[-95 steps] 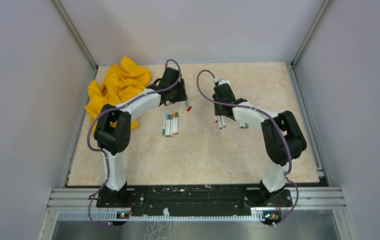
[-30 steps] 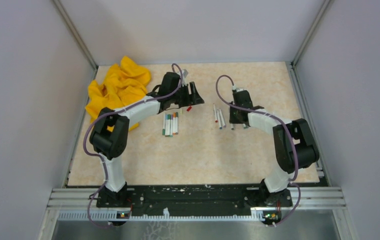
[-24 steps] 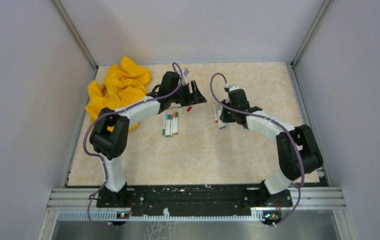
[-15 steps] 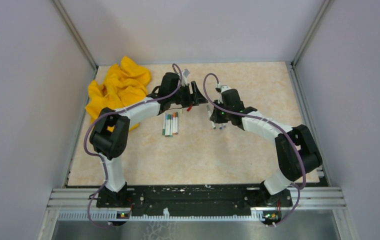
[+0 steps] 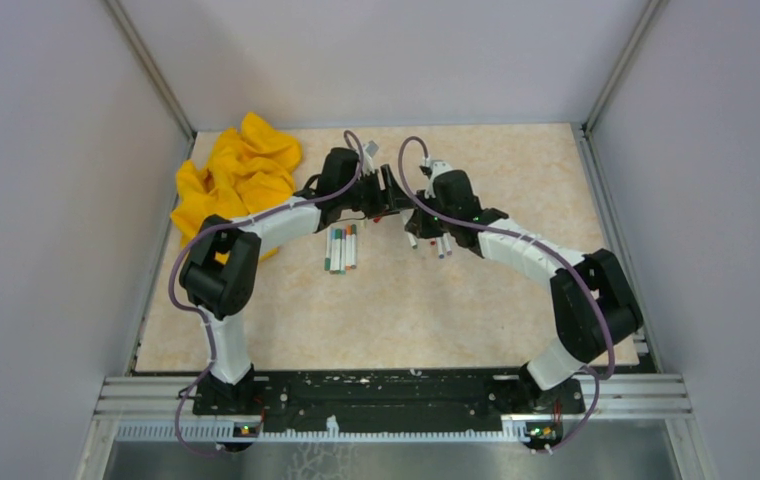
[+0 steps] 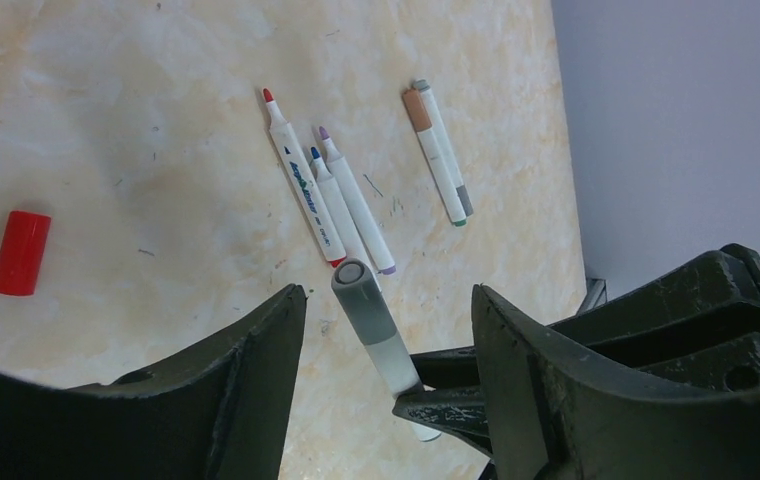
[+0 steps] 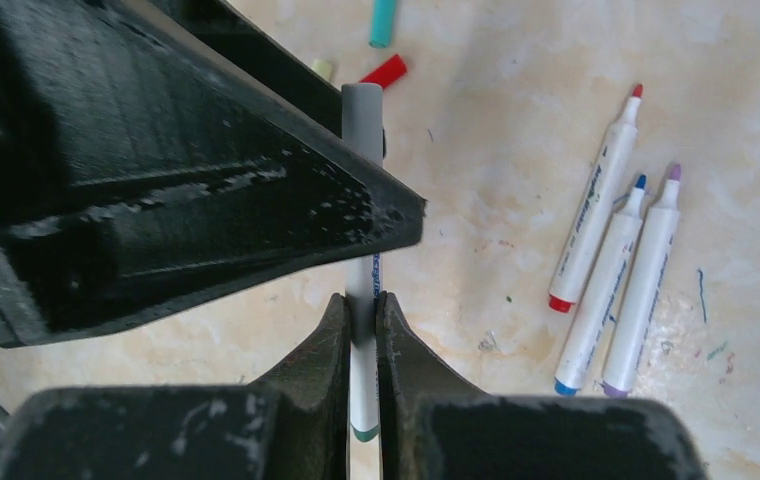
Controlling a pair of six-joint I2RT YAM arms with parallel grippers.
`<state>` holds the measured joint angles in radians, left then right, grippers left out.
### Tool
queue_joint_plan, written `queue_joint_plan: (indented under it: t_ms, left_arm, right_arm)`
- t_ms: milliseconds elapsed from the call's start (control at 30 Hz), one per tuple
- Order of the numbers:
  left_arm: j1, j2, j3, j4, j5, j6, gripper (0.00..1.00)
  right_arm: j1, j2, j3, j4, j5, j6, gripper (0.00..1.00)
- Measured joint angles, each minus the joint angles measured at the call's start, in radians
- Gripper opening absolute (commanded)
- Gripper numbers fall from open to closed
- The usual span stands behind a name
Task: Open the pen caps
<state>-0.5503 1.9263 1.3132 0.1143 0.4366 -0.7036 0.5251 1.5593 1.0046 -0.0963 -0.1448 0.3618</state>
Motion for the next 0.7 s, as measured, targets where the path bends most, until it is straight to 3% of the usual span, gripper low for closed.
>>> queue_joint_plan:
  t_ms: [333,400,467,500,633,700]
  left_arm:
    - [0.0,0.008,-0.002,0.013,-0.012,-0.038,0.37]
    - [0.0,0.008,-0.002,0.012,-0.02,-0.042,0.24]
    - [0.0,0.008,-0.002,0.008,-0.027,-0.044,0.04]
    - [0.0,0.008,-0.002,0.011,-0.028,-0.049,0.0]
    - [-0.002,0.008,-0.002,0.013,-0.029,-0.053,0.0]
    - [-0.004,0.008,-0.002,0.012,-0.03,-0.052,0.0]
  right_arm:
    - [0.016,0.011,0.013,0.002,-0.011,0.002,0.0]
    - [0.017,0.014,0.013,0.003,-0.011,0.002,0.0]
    - [0.017,0.015,0.013,0.003,-0.011,0.002,0.0]
    - [0.017,0.015,0.013,0.003,-0.011,0.003,0.0]
    - [0.019,0.018,0.013,-0.001,-0.01,0.002,0.01]
    - [0.02,0.019,0.013,0.0,-0.008,0.002,0.12]
